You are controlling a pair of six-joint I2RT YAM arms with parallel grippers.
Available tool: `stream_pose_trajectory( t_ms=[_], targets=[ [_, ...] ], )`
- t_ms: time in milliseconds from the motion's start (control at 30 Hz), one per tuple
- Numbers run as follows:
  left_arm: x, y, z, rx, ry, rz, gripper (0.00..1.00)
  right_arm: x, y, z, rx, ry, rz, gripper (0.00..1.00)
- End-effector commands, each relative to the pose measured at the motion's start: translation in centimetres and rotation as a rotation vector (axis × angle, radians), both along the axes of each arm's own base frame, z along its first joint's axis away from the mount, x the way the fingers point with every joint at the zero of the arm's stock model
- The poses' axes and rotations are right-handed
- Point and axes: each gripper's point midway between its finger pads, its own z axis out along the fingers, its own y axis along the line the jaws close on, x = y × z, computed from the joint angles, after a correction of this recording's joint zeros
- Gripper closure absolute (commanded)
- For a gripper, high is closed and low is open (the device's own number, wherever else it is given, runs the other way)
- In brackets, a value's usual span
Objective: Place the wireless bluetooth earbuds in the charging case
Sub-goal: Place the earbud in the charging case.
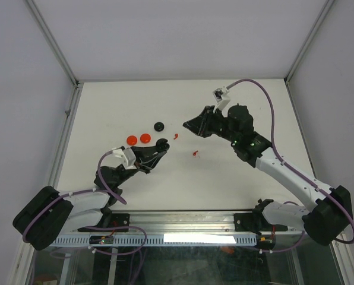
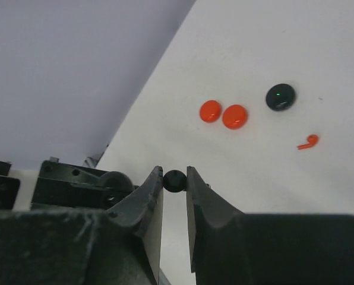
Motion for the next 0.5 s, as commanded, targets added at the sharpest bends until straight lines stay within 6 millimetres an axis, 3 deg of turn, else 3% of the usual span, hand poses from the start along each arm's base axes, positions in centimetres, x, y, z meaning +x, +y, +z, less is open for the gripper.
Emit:
stream_pose_trajectory(
  t_ms=[0,200,467],
  targets=[
    [0.3,0.5,3.6,-0.058,-0.151,0.047,1.0,-2.3,2.2,5.3,0.221,-0.044,0.115,0.86],
    [0.6,0.8,5.1,-0.074,-0.233,0.085,1.0,-4.5,3.8,7.1,0.337,-0.03,0.214,0.86],
    [0.5,0.8,6.3,-0.102,-0.276,0.083,1.0,-6.5,5.4,7.5,0.37,-0.009,0.308,0.86]
  ],
)
